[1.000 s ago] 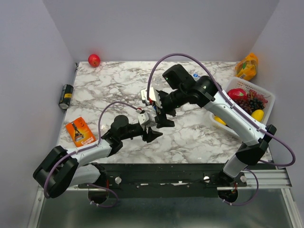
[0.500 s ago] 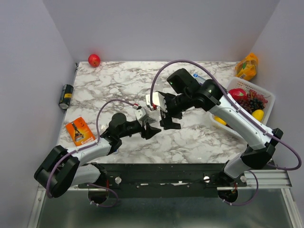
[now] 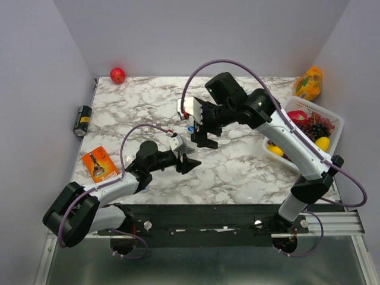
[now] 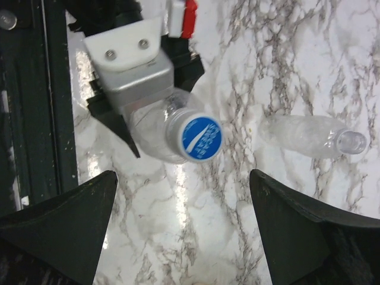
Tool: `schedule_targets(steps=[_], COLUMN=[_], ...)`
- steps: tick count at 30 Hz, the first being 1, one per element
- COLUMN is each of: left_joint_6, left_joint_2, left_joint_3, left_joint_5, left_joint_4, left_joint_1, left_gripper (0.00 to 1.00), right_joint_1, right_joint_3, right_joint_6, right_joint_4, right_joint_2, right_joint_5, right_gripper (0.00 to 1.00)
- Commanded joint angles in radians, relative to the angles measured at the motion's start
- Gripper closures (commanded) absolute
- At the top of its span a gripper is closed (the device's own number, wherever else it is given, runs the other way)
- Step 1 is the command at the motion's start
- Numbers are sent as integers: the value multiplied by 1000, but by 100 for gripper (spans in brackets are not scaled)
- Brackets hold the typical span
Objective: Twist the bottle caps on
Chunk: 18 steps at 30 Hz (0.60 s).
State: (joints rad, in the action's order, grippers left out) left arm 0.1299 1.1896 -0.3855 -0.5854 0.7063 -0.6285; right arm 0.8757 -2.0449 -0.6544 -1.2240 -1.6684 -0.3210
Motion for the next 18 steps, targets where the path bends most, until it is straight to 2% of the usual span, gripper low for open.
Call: schedule_targets(steps=[1, 7, 18], left_joint_6=[-30, -32, -13], left_joint_2=[-7, -1, 31], left_joint_3=[-38, -46, -72], left_joint_5=[-36, -37, -42], left_joint_4=[-19, -41, -42], left_joint_1=[0, 0, 1], left_gripper=[100, 100, 100], right_joint_1=[-4, 6, 26], right_joint_3=[-78, -71, 17], right_joint_6=[26, -54, -102], right_joint_4=[-2, -52, -48], right_joint_2=[-54, -60, -14], right_joint_5=[-33, -134, -122], right_gripper=[0, 0, 0])
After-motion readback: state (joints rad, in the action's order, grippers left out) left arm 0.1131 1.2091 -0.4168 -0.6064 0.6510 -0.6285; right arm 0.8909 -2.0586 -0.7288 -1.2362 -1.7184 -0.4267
